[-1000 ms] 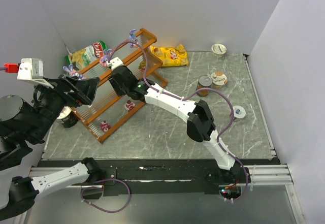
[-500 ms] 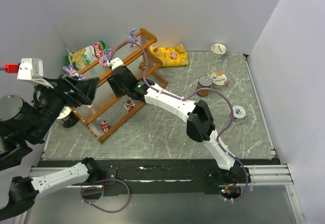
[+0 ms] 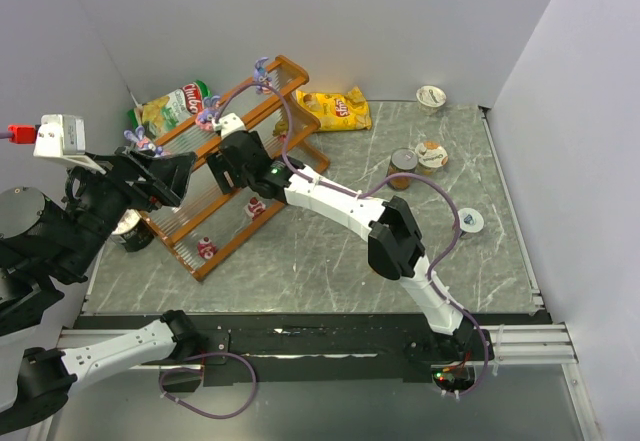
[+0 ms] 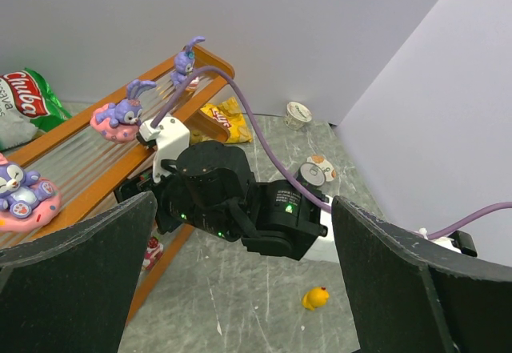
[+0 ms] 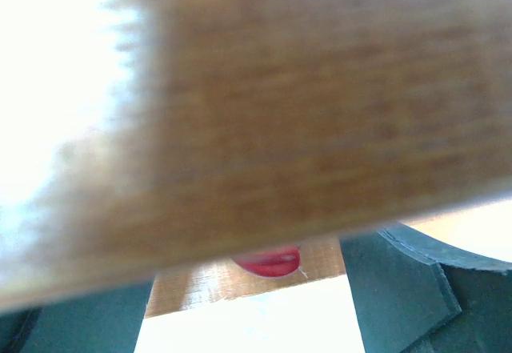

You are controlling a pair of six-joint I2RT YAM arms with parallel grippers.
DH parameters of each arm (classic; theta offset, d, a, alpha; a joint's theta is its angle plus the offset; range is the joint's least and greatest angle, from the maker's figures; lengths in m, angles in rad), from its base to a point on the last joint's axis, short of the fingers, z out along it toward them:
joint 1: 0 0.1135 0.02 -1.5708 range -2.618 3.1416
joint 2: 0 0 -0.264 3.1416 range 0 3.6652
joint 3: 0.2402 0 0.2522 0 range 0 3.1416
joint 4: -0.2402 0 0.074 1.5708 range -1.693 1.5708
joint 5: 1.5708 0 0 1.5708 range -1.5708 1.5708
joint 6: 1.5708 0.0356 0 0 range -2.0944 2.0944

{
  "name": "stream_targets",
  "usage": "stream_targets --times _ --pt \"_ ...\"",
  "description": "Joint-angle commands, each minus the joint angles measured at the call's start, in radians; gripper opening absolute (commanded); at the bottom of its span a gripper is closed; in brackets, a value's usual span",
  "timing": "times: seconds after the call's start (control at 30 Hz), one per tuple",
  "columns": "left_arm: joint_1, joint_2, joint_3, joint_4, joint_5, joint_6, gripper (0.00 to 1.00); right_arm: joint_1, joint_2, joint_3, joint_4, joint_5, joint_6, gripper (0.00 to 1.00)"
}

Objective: Place and organize the plastic toys onto the shelf

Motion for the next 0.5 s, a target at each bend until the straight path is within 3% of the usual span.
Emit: stream_targets --times 0.0,0.47 --pt "-0.004 -0.003 0.012 0.007 -0.016 -0.007 0.96 -0.004 -0.062 -0.047 0.019 0.019 -0.007 0.91" --pt "-0.004 0.000 0.041 -0.011 -0.046 0.021 0.96 0.007 -0.207 -0.194 0.102 0.009 -0.021 1.00"
